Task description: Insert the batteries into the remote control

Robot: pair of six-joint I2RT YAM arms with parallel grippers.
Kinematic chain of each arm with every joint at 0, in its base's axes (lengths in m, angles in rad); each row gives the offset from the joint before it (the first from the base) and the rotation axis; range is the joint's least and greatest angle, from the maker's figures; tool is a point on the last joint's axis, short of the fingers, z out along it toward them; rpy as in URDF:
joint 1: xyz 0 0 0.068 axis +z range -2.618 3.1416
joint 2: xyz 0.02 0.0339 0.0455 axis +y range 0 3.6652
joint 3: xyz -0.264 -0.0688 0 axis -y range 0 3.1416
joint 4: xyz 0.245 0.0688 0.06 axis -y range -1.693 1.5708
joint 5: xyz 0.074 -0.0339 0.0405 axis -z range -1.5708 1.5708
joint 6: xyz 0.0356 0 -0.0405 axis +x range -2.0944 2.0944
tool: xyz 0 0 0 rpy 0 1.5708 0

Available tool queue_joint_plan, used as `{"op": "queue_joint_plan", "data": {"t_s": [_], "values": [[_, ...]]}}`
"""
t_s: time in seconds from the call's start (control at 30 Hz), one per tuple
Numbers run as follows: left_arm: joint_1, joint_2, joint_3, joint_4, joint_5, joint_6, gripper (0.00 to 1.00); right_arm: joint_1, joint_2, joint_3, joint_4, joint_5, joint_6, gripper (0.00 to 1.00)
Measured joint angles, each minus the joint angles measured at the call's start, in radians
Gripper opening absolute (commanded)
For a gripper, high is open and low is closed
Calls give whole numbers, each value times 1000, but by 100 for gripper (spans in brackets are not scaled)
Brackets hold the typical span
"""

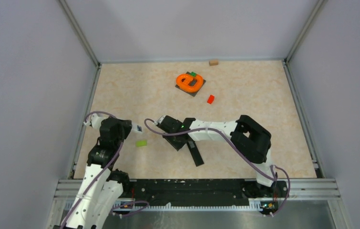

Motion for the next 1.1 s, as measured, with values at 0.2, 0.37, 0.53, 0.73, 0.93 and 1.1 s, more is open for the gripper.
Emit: {"op": "queue_joint_plan", "data": {"t_s": [0.2, 0.37, 0.53, 0.73, 0.93, 1.1], "values": [[0, -8, 0, 0, 2, 3, 0, 9, 3, 4, -9, 2, 24, 10], [0, -10, 0, 1, 19, 11, 0, 8, 4, 4, -1, 2, 59, 0], [0, -13, -4, 51, 71, 27, 0, -13, 0, -3, 38, -23, 112, 0], [0, 94, -22, 237, 199, 35, 0, -145, -172, -144, 185, -172, 237, 0], [0, 326, -21, 527, 361, 10, 0, -330, -458, -219, 439, -303, 424, 0], [1, 509, 11, 800, 496, -51, 0, -361, -533, -223, 771, -389, 626, 0]]}}
